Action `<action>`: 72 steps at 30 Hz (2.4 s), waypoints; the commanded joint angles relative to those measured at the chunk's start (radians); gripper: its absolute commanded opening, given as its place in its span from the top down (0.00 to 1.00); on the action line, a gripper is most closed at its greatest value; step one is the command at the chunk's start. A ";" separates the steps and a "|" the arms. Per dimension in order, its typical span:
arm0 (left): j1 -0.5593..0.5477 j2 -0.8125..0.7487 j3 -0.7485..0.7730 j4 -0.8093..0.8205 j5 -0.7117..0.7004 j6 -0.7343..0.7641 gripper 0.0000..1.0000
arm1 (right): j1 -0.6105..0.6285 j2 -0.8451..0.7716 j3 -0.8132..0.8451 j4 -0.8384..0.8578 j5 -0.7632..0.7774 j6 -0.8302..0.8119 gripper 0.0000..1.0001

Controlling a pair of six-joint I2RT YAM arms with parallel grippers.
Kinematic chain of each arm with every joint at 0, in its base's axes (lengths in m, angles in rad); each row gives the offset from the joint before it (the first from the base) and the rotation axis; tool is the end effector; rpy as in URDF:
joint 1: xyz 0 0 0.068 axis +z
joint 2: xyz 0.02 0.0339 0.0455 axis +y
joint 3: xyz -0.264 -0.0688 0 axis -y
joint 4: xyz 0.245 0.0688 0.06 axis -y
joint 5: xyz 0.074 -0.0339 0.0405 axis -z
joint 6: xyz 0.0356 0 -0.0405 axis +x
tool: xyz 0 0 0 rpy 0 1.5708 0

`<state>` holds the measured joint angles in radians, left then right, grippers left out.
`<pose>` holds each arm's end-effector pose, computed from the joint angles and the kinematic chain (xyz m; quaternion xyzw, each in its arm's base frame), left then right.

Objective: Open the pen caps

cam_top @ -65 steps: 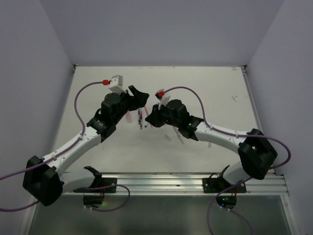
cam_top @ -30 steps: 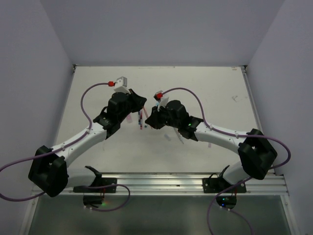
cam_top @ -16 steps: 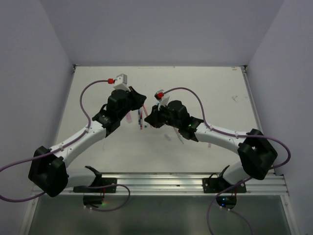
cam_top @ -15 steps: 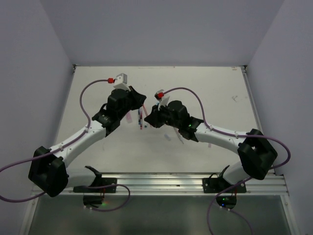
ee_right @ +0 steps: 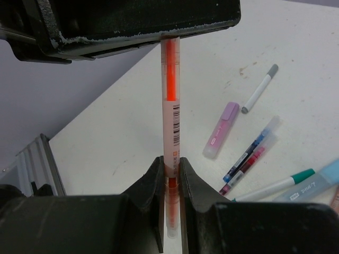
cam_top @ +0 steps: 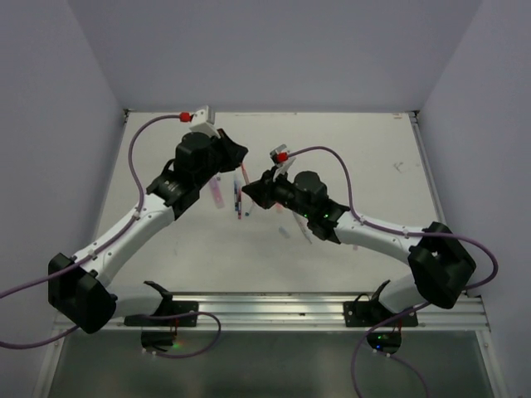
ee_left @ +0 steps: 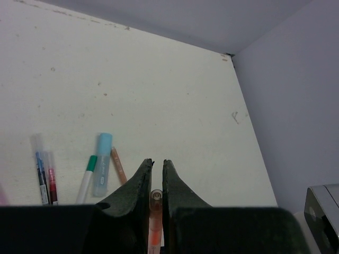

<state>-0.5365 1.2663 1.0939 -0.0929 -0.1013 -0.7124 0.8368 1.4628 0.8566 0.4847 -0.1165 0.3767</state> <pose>0.2581 -0.1493 0.3537 -0.1003 0.7876 -0.3220 0.5156 0.2217 0.2520 0.2724 -0.2080 0.7190 0.4131 0.5188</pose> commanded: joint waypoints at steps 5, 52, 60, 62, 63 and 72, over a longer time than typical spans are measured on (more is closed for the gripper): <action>0.076 -0.047 0.178 0.275 -0.167 0.024 1.00 | 0.015 0.037 -0.110 -0.230 -0.023 -0.015 1.00; -0.003 0.126 -0.152 0.131 0.186 0.001 1.00 | -0.137 -0.130 -0.108 -0.630 0.236 0.050 1.00; -0.098 0.229 -0.209 0.196 0.173 -0.041 1.00 | -0.137 -0.068 -0.131 -0.643 0.176 0.056 1.00; -0.120 0.263 -0.210 0.206 0.170 -0.042 1.00 | -0.137 -0.050 -0.134 -0.630 0.152 0.057 1.00; -0.125 0.274 -0.210 0.212 0.166 -0.045 1.00 | -0.137 -0.042 -0.133 -0.629 0.131 0.059 1.00; -0.152 0.350 -0.218 0.242 0.149 -0.061 1.00 | -0.136 0.051 -0.113 -0.647 0.100 0.060 1.00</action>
<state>-0.6830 1.6123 0.8848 0.0769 0.0635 -0.7521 0.6956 1.4990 0.7288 -0.1646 0.0254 0.4248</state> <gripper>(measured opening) 0.116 0.132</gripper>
